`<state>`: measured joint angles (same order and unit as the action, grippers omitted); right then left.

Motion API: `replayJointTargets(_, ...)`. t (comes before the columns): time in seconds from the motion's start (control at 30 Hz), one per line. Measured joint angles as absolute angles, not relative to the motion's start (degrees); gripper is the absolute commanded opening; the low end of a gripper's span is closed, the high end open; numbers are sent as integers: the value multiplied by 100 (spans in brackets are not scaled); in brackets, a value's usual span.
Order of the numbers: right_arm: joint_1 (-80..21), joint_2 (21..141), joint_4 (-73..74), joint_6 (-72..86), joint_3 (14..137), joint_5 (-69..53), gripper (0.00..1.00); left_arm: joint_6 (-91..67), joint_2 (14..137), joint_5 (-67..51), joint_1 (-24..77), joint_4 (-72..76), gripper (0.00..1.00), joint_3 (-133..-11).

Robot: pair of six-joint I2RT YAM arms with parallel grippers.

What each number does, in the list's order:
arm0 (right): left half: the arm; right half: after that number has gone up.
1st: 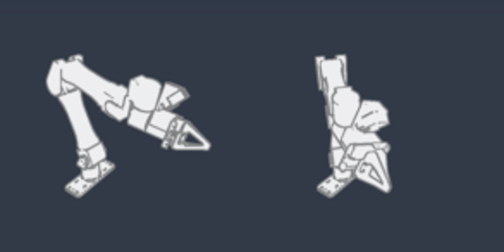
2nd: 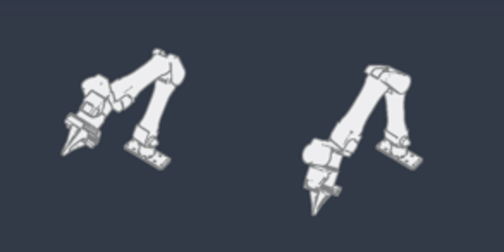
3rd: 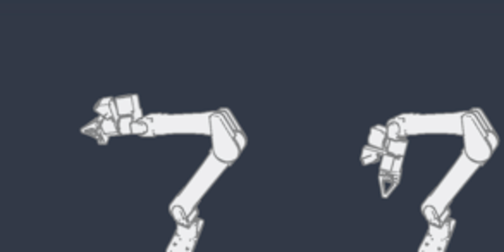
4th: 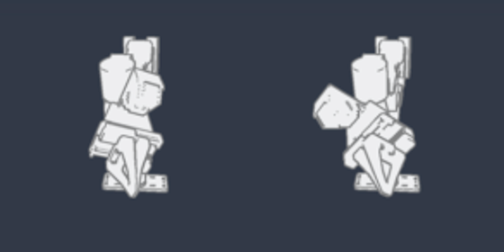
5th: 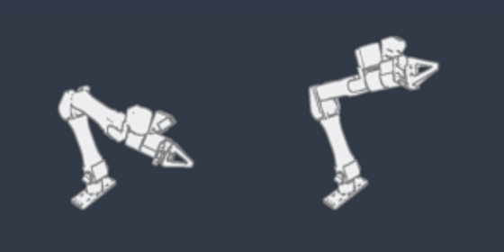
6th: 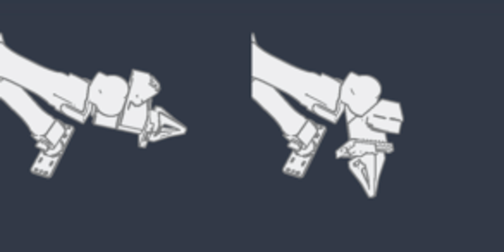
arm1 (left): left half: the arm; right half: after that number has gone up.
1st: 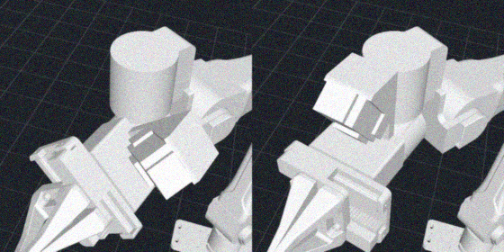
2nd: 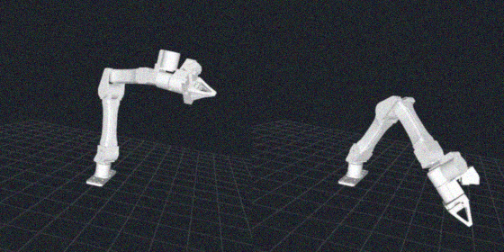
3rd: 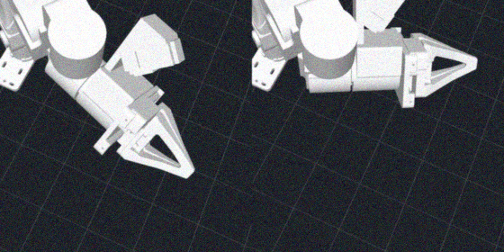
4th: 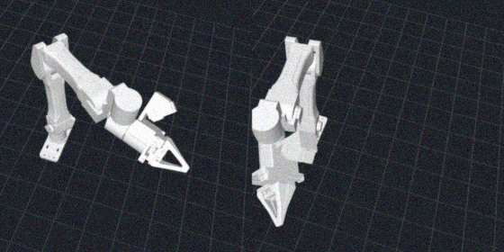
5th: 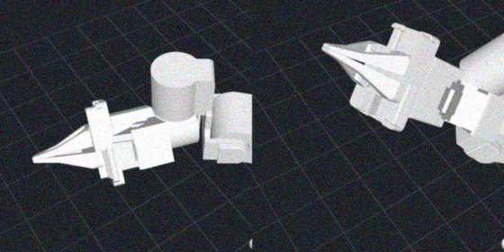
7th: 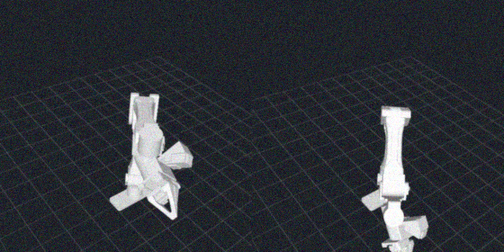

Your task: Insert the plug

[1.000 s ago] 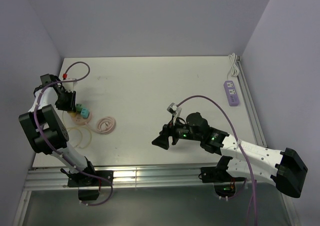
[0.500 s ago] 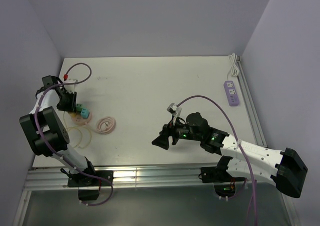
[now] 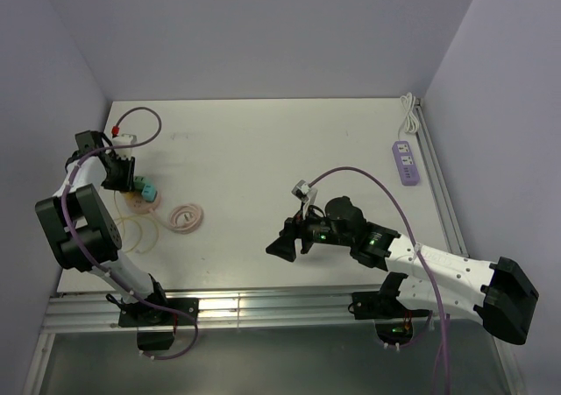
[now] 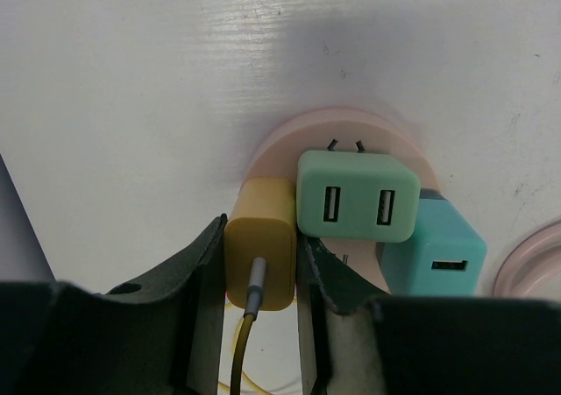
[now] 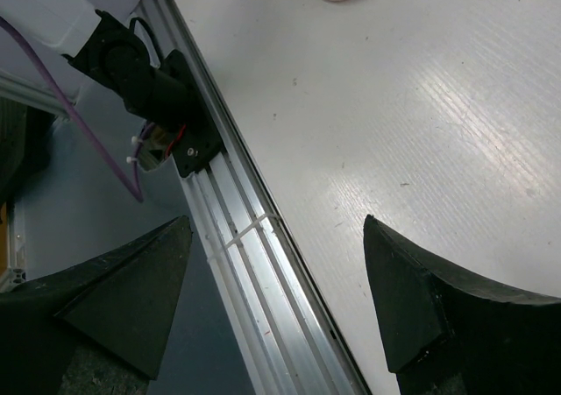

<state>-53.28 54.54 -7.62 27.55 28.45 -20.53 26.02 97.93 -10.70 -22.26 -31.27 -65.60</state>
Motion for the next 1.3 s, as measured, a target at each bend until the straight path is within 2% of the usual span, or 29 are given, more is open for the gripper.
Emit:
replayJointTargets(0.07,-5328,5454,-762,2755,2845,-2053,86,2602,9749,-1076,-2231,-3092,4,-6556)
replayJointTargets(0.13,-5328,5454,-762,2755,2845,-2053,86,2600,9717,-1087,-2255,-3070,13,-6549)
replayJointTargets(0.17,-5328,5454,-762,2755,2845,-2053,86,2587,9695,-1090,-2261,-3055,22,-6534)
replayJointTargets(0.3,-5328,5454,-762,2755,2845,-2053,86,2558,9627,-1090,-2274,-2954,36,-6451)
replayJointTargets(0.33,-5328,5454,-762,2755,2845,-2053,86,2556,9620,-1087,-2274,-2947,44,-6449)
replayJointTargets(0.53,-5328,5454,-762,2755,2845,-2053,86,2477,9677,-982,-2327,-3083,67,-6309)
replayJointTargets(0.6,-5328,5454,-762,2755,2845,-2053,86,2456,9660,-974,-2353,-3105,70,-6298)
replayJointTargets(0.93,-5328,5454,-762,2755,2845,-2053,86,2416,9450,-985,-2390,-3079,74,-6099)
replayJointTargets(1.0,-5328,5454,-762,2753,2845,-2053,86,2383,9356,-980,-2412,-3061,94,-6080)
replayJointTargets(1.03,-5328,5454,-762,2755,2845,-2053,86,2351,9306,-978,-2432,-3039,100,-6080)
replayJointTargets(1.3,-5328,5454,-760,2755,2845,-2045,86,2161,9011,-908,-2622,-2886,100,-6267)
